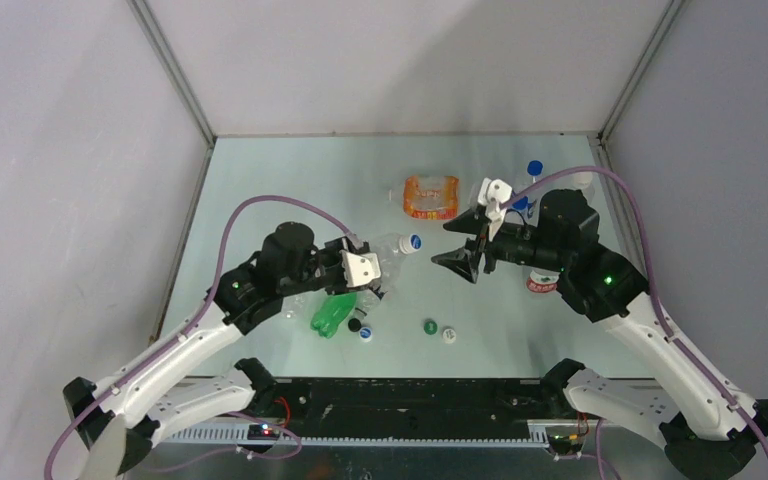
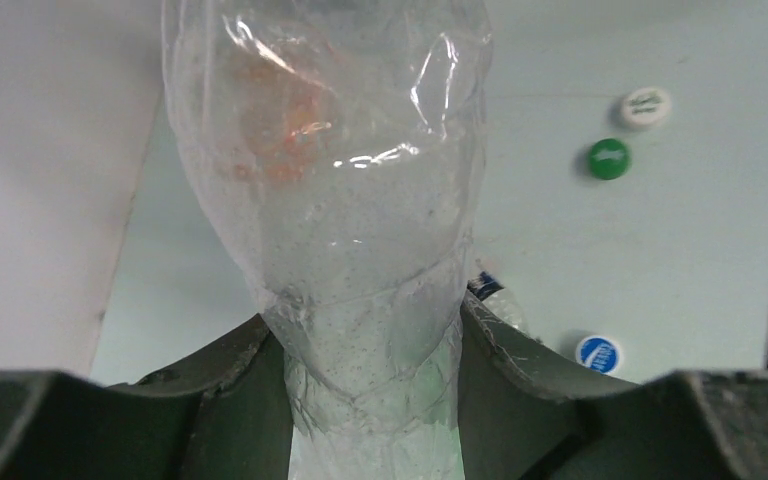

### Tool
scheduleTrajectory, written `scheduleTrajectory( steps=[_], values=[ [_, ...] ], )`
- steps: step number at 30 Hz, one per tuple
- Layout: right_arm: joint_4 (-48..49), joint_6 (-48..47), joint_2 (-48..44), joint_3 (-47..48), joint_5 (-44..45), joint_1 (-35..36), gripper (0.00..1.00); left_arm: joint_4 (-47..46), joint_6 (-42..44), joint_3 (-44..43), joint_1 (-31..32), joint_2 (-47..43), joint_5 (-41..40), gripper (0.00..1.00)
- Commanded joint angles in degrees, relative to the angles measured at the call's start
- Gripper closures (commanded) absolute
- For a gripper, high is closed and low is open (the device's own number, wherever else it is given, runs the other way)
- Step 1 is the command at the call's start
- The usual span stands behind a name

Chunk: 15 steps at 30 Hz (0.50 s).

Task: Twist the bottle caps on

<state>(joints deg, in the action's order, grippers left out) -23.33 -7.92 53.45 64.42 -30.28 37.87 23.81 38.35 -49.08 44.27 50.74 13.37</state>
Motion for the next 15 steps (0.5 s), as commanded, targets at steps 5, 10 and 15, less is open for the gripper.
scheduleTrajectory(
  steps=[5, 10, 15],
  values=[
    [-4.47, -14.63, -0.43, 1.23, -10.74, -0.60, 0.38, 10.72, 0.66, -7.19, -1.48, 4.58, 18.34, 1.00],
    [-6.03, -15.66, 0.59, 2.39, -15.21, -0.49, 0.40, 11.61, 1.22, -8.44, -1.53, 6.12, 20.27, 1.00],
    [-6.03, -15.05, 1.83, 3.25, -18.29, -0.34, 0.44, 12.30, 1.91, -9.21, -1.47, 7.25, 20.85, 1.00]
  ],
)
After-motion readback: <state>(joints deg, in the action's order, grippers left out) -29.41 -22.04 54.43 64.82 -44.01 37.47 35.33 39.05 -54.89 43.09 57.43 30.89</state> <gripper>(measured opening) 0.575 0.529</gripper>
